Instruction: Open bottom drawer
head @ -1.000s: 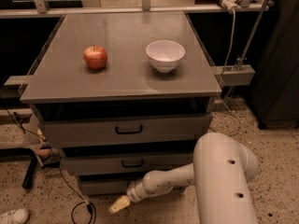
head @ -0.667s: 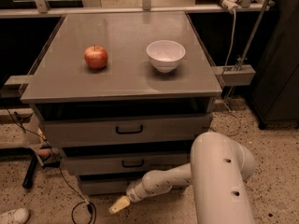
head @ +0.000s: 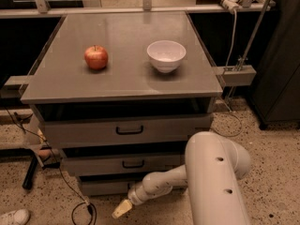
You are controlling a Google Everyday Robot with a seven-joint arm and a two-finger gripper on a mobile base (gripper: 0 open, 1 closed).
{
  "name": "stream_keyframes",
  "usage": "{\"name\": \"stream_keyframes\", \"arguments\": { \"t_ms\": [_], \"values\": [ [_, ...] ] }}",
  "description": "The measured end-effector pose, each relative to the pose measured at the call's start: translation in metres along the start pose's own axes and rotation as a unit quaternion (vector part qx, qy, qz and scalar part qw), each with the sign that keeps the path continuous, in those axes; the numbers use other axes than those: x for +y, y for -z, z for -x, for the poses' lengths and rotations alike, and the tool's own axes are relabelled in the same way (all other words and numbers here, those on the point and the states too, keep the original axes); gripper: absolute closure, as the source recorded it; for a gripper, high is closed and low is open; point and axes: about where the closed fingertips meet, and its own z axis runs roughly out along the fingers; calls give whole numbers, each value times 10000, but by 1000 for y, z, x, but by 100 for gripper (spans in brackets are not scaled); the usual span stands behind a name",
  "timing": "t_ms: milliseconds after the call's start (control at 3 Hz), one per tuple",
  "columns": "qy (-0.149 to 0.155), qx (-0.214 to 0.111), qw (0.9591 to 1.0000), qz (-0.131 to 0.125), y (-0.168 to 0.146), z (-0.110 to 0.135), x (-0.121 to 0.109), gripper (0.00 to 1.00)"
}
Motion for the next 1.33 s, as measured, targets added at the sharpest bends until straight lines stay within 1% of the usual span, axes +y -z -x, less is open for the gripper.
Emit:
{"name": "stream_keyframes", "arguments": {
  "t_ms": [333, 1333],
  "values": [
    [30, 43, 10000, 57, -6, -4, 2, 0],
    [135, 239, 9995, 172, -13, -5, 8, 0]
  ]
}}
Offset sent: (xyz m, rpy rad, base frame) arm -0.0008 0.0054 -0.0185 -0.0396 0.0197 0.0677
